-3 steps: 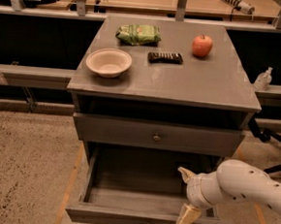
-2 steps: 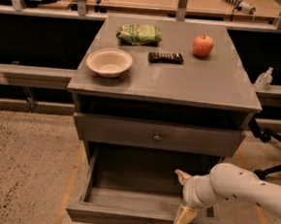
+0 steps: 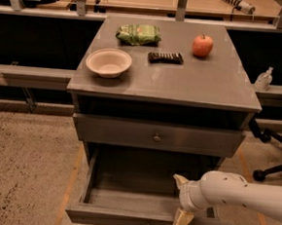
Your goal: Close middle drawer
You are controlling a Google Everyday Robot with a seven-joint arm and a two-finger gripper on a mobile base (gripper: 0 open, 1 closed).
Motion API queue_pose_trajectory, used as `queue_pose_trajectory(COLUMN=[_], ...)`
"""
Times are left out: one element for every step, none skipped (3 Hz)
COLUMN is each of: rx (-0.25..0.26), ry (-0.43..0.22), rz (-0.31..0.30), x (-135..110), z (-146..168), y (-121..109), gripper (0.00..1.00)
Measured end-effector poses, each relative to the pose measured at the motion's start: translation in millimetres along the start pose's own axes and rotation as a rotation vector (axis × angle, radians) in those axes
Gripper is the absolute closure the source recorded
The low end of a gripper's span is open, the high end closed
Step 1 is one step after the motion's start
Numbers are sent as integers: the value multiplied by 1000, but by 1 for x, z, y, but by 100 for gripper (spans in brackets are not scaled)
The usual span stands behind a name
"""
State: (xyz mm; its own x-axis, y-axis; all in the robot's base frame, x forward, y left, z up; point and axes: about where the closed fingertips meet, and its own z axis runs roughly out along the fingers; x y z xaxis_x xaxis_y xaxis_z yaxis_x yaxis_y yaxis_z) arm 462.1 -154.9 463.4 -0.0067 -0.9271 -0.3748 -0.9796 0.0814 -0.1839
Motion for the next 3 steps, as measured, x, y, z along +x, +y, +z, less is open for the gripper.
queue_pose_trajectory(rx=[36, 81, 124], ry=[33, 56, 69], rz=[-6, -23, -42], x=[5, 4, 1], z=[10, 7, -4], y=[-4, -14, -23], gripper=[18, 41, 64])
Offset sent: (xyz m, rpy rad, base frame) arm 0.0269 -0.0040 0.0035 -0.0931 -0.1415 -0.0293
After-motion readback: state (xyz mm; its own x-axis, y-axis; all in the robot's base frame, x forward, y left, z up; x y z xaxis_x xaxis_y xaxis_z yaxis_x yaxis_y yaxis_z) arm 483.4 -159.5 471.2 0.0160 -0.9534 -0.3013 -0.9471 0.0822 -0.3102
